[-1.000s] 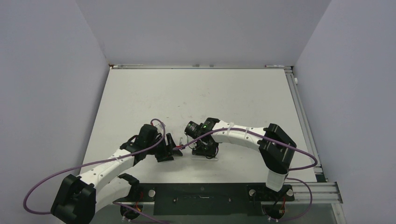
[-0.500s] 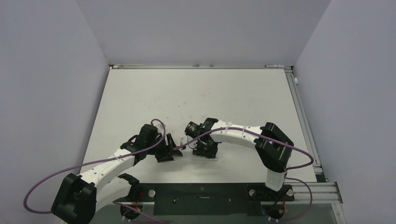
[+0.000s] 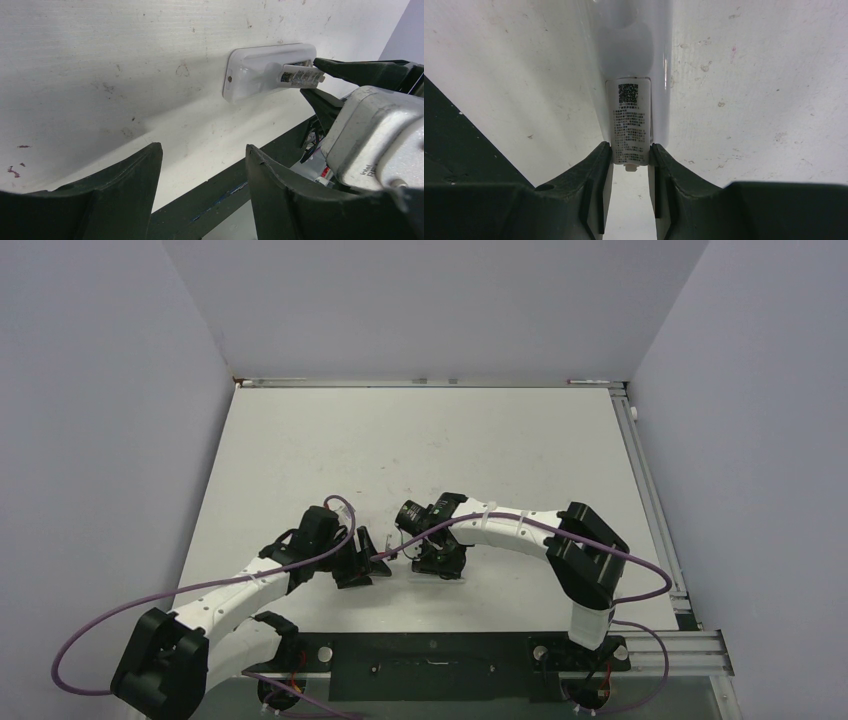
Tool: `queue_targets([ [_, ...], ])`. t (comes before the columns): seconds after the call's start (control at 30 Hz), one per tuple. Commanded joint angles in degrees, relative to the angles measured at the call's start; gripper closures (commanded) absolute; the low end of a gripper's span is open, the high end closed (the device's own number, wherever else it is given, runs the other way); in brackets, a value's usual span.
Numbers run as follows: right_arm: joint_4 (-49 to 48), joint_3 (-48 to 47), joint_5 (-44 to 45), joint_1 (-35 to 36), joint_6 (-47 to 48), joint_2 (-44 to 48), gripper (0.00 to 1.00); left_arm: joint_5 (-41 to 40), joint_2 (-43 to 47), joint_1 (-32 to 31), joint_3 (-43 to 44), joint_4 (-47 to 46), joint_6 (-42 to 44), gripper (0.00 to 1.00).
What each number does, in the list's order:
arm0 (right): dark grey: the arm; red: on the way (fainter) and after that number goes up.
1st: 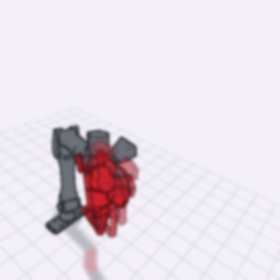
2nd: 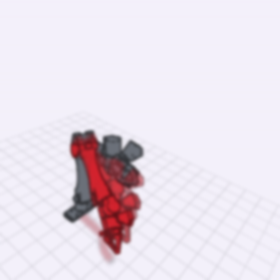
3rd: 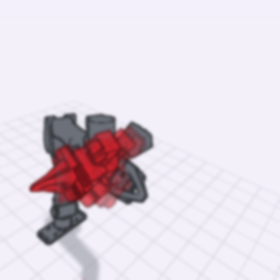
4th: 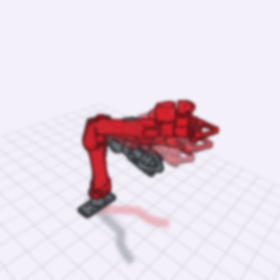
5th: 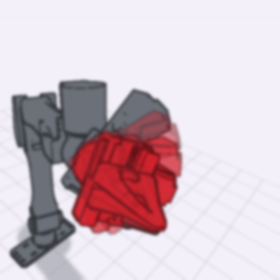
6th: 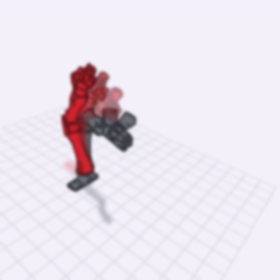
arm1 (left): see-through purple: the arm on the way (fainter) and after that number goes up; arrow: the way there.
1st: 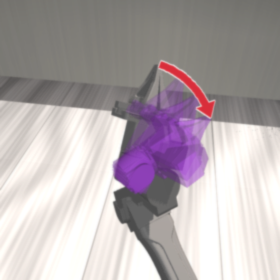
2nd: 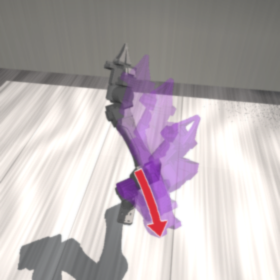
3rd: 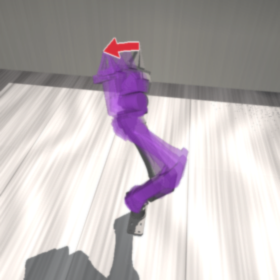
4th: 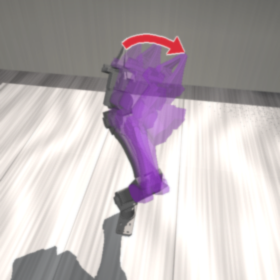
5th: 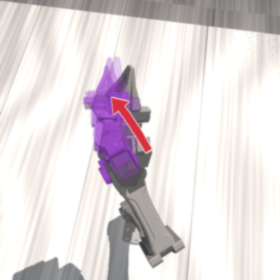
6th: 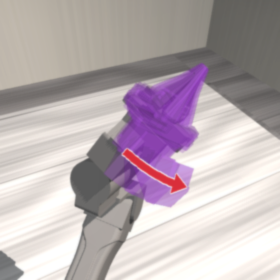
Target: Load the batteries into the remote control
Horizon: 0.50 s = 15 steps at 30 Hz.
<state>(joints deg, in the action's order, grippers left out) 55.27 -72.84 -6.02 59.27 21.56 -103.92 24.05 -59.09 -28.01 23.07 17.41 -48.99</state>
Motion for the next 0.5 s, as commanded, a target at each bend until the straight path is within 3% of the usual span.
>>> queue_targets([
  [0.0, -3.1, -0.3, -0.5, -0.4, -0.8, -0.3, 0.75, 0.7, -0.4, 0.4, 0.6, -1.8, 0.8, 0.42],
  [0.47, -3.1, -0.2, -0.7, -0.6, -1.1, 0.0, 0.72, 0.8, -0.3, 0.4, 0.5, -1.8, 0.8, 0.41],
])
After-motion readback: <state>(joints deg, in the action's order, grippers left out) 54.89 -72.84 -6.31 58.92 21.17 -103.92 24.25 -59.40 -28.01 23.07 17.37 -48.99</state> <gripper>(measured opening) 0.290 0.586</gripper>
